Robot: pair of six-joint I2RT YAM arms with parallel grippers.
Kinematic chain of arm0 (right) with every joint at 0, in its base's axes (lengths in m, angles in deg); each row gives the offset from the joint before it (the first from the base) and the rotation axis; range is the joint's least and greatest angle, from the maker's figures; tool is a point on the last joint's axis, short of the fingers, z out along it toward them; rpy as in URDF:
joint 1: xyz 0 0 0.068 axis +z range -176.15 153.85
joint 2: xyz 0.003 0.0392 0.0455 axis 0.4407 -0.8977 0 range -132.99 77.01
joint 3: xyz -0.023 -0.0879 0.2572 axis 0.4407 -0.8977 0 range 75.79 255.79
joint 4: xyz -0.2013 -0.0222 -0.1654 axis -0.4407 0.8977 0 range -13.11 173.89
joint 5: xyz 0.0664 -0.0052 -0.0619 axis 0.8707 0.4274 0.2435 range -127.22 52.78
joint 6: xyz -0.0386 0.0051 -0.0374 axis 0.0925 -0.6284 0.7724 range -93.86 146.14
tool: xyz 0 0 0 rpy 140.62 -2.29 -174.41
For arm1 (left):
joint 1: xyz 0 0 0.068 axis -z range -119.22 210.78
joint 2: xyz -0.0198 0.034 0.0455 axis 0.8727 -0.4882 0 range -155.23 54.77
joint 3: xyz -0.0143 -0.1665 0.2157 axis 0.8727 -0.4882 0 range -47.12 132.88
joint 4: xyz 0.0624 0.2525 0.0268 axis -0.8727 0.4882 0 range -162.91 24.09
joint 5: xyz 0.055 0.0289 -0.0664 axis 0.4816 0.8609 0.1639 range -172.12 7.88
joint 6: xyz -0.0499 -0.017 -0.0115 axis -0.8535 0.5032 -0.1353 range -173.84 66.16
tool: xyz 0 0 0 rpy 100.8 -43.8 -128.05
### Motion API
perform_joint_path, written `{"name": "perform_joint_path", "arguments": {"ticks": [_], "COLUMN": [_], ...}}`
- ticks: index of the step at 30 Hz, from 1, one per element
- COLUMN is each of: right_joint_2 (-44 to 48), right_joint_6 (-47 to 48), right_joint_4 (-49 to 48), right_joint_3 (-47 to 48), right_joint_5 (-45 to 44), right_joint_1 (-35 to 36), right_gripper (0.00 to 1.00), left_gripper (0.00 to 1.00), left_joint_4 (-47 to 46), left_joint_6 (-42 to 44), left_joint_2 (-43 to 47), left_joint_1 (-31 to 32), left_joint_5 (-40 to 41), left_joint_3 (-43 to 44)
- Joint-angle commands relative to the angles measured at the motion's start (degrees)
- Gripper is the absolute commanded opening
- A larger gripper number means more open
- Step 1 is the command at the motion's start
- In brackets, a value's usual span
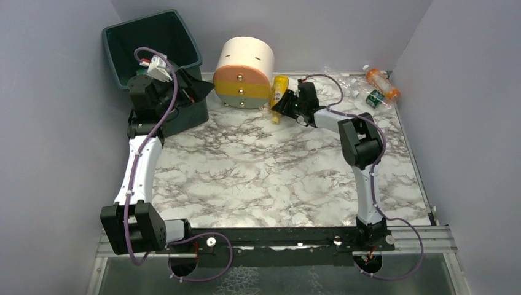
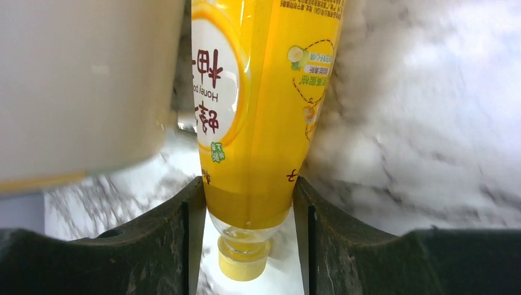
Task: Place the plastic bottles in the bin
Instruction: Pick up the plastic bottle at the center of the board.
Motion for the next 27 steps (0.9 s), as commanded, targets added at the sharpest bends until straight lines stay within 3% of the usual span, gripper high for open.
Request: {"name": "perform_joint_path", "arguments": {"ticks": [1, 14, 27], "right_joint_2": [5.8, 28.3, 46.7], "right_joint_6": [3.1, 7.6, 14.5], "right_joint_4": [1.6, 2.8, 14.1], "right_joint_3": [-8.8, -30.8, -36.8], "right_joint_5": [0.1, 2.2, 4.4], "right_joint_1": [0.4, 0.5, 0.5], "right_gripper": [0.44, 0.42, 0.41], "left_gripper": [0.99, 0.99, 0.99], "left_joint_4": [-0.6, -0.6, -3.6], "left_joint_6": [0.7, 0.4, -1.2], "left_joint_2": [2.8, 4.1, 2.3], "left_joint_1": [2.1, 11.3, 21.8], "left_joint_5": [-0.2, 3.8, 7.7], "left_joint_3": [-1.7, -3.9, -5.3]}}
